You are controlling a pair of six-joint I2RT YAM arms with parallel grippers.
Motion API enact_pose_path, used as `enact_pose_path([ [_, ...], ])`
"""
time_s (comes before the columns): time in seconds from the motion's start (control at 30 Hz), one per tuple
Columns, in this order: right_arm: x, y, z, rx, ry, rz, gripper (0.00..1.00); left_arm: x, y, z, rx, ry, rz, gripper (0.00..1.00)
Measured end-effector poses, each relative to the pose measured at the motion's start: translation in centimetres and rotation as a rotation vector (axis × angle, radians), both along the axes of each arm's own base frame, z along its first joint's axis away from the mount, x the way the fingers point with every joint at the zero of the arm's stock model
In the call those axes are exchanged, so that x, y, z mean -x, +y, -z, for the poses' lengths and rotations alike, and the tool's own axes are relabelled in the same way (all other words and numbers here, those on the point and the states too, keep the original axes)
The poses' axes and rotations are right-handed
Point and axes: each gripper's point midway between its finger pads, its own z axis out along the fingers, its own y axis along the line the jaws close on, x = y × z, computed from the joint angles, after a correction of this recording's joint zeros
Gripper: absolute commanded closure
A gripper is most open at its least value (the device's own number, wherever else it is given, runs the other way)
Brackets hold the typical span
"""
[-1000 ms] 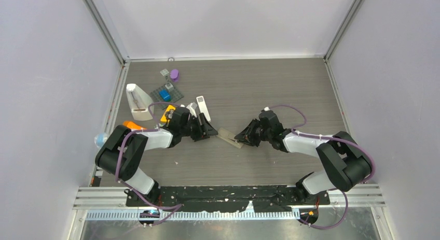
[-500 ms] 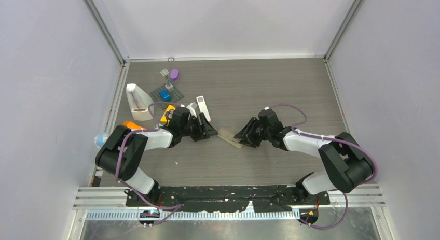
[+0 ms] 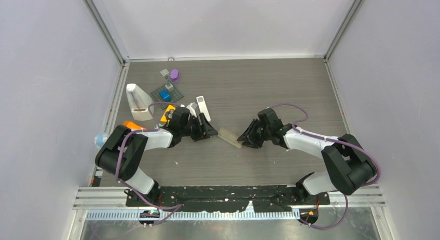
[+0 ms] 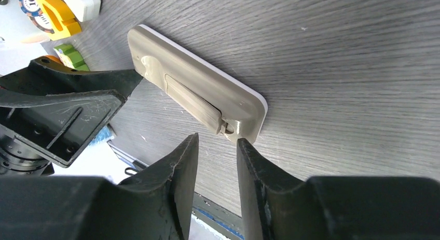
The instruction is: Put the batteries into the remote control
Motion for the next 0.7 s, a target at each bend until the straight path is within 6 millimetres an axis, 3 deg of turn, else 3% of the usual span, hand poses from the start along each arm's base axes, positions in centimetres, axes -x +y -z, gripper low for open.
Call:
enact_pose_path([
  [0.4,-0.1,0.2,-0.3,-0.001,-0.006,-0.008,0.8,0.0,0.0,0.0,0.0,-0.001,0.0,0.44],
  [0.6,-0.6,1.2,-1.6,-0.011,-0.046,-0.038,0.93,-0.1,0.1,-0.1,-0.003,-0.006,-0.005,0.44],
  [0.7,-1.4,1.9,-2.4,-0.012,-0.07,-0.049,0.95,-0.1,0.1,-0.1,-0.003,-0.007,-0.006,0.43],
])
